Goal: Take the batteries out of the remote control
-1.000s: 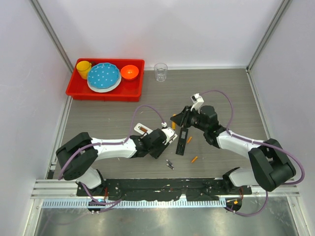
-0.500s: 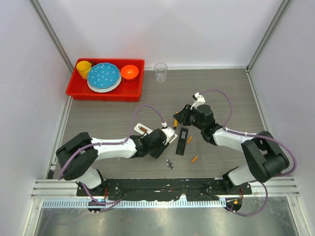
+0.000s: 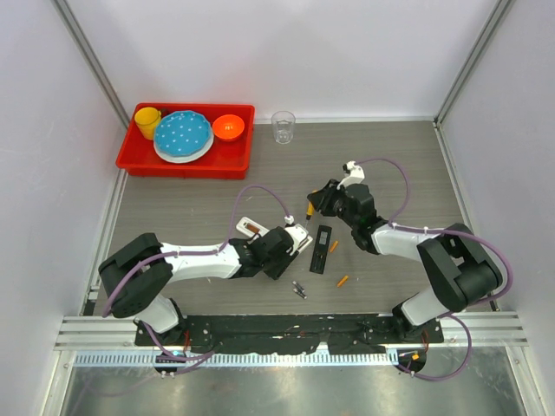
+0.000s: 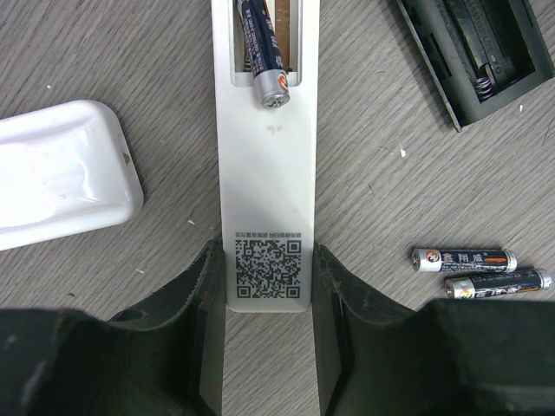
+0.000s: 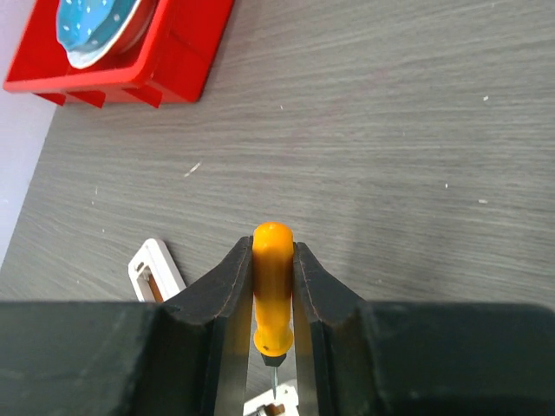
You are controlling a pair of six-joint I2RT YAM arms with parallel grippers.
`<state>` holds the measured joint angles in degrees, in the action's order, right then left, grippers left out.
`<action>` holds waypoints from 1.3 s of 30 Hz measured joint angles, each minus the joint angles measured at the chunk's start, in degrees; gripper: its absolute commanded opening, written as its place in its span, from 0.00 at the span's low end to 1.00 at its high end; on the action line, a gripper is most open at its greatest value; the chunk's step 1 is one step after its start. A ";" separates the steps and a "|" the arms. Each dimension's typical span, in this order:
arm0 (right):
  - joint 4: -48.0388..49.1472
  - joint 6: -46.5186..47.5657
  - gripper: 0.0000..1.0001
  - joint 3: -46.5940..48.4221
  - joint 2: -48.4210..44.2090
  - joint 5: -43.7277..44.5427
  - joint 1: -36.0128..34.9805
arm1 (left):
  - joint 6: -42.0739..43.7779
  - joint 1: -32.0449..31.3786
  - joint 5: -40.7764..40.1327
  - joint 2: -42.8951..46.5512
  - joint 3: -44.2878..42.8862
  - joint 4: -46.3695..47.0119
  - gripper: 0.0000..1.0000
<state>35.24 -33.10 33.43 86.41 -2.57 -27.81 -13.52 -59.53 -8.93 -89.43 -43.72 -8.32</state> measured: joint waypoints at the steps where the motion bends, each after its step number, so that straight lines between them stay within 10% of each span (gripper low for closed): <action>1: 0.61 -0.11 0.01 0.00 0.11 0.20 0.00 | 0.00 0.00 0.00 -0.02 0.00 0.00 0.00; 39: 0.66 0.28 0.01 -1.64 -5.18 2.29 -1.33 | 0.00 0.00 -0.02 -0.33 -0.31 0.02 0.00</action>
<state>35.90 -32.82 31.79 81.23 -0.27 -29.15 -13.52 -59.53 -8.95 -89.76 -44.03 -8.29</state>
